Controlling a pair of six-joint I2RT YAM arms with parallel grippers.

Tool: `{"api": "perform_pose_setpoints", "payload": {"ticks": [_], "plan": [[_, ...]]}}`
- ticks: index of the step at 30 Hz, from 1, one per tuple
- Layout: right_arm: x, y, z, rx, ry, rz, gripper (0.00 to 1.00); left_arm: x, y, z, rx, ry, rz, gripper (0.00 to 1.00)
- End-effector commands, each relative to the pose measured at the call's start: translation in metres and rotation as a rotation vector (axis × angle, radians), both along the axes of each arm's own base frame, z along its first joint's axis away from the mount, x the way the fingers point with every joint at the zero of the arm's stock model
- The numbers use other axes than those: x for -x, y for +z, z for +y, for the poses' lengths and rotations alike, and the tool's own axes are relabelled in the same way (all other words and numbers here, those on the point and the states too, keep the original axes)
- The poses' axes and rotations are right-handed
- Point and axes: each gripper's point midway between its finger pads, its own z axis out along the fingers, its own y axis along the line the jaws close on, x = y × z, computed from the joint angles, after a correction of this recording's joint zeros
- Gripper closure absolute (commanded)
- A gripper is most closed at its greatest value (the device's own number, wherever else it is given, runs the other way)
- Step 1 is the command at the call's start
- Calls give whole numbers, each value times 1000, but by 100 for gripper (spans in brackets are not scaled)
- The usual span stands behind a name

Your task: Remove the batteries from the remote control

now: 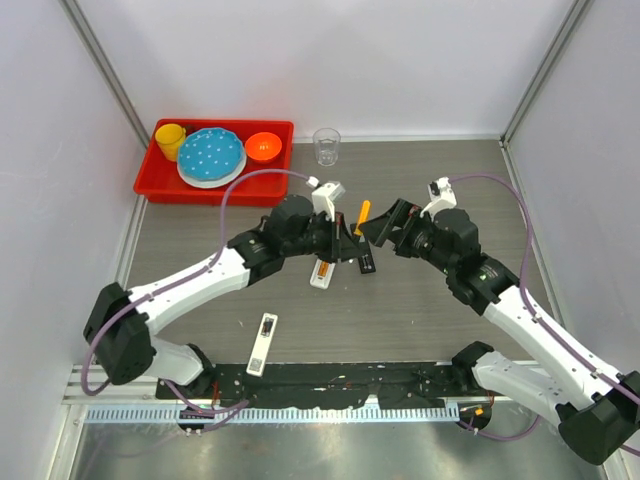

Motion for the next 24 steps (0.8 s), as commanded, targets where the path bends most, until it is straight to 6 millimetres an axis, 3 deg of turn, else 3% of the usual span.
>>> {"api": "perform_pose_setpoints", "payload": {"ticks": [1,6,9,11,12,19,24], "plan": [[-2,50,-1,-47,26,-119,0,-5,21,39,-78,105,-115,100],[0,72,13,-114,169,-161,0,5,29,61,-111,95,-141,100],[11,104,33,-215,328,-268,0,15,40,64,-88,41,-162,100],[21,108,42,-248,418,-284,2,21,48,65,-69,7,-182,100],[23,117,45,-268,444,-323,4,28,53,61,-47,-35,-187,100],[31,123,58,-367,551,-323,23,57,77,42,93,-235,-214,100],[33,126,58,-368,559,-333,41,62,81,35,131,-289,-202,100]]}}
